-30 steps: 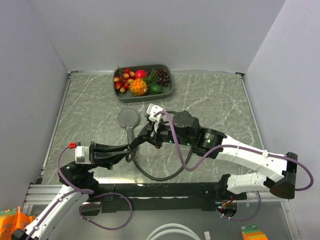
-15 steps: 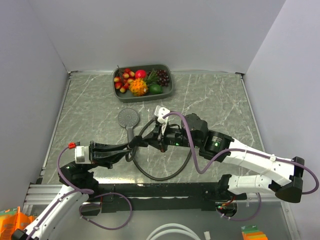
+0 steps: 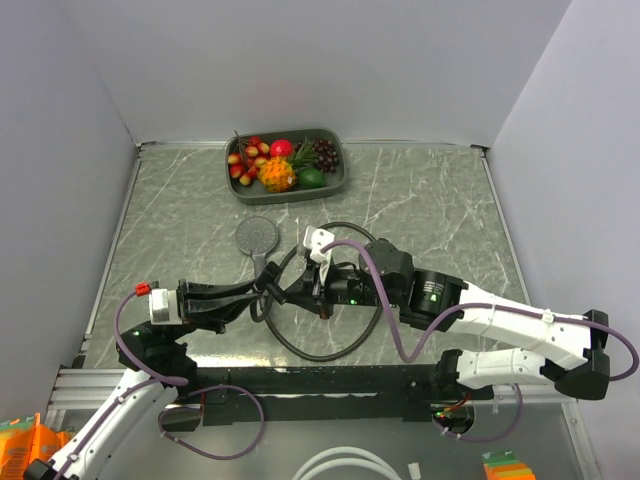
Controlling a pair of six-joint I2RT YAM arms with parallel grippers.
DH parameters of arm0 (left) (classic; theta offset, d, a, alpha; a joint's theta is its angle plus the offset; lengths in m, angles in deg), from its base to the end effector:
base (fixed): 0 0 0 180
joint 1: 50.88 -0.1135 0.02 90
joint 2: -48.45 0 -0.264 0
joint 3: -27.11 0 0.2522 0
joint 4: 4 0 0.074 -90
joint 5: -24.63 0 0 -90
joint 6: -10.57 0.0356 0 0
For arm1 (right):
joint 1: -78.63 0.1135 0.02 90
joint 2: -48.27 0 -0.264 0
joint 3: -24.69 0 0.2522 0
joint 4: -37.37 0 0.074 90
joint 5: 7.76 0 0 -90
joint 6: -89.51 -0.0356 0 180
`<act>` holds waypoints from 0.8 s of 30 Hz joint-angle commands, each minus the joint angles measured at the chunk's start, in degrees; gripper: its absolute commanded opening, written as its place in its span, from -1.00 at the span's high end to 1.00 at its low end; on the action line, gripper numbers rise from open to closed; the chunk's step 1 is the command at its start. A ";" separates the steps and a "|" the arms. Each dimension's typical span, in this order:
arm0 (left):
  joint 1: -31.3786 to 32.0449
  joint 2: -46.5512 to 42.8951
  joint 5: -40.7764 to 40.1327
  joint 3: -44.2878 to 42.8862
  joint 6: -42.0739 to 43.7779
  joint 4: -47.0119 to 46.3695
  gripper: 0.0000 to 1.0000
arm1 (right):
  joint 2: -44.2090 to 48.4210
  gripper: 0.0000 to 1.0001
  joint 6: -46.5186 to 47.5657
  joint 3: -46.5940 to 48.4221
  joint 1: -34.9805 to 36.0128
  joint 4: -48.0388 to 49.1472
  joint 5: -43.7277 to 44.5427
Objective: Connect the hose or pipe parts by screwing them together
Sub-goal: Install the adaptor on the pipeline.
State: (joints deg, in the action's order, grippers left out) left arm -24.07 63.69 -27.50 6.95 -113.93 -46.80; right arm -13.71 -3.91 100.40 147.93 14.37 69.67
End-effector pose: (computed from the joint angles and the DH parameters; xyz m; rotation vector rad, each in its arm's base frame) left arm 0.0662 -0.0580 0.2801 0.6219 0.8036 -1.2266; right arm 0.0805 0.2350 0.3889 -1.1555 1.4638 1.1004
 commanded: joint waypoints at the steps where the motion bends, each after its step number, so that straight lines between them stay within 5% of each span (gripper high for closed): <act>1: -0.44 0.22 -2.45 -2.92 1.10 -1.81 0.97 | 0.28 1.00 1.57 4.83 2.50 -0.43 1.85; 24: -0.62 0.22 -1.74 -2.84 1.28 -2.24 0.97 | -6.58 1.00 1.40 10.38 4.09 7.20 1.33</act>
State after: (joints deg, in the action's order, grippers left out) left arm -24.38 63.97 -27.96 6.78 -113.07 -46.05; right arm -20.18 -2.16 107.59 151.29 15.68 70.98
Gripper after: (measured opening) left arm 0.108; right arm 0.007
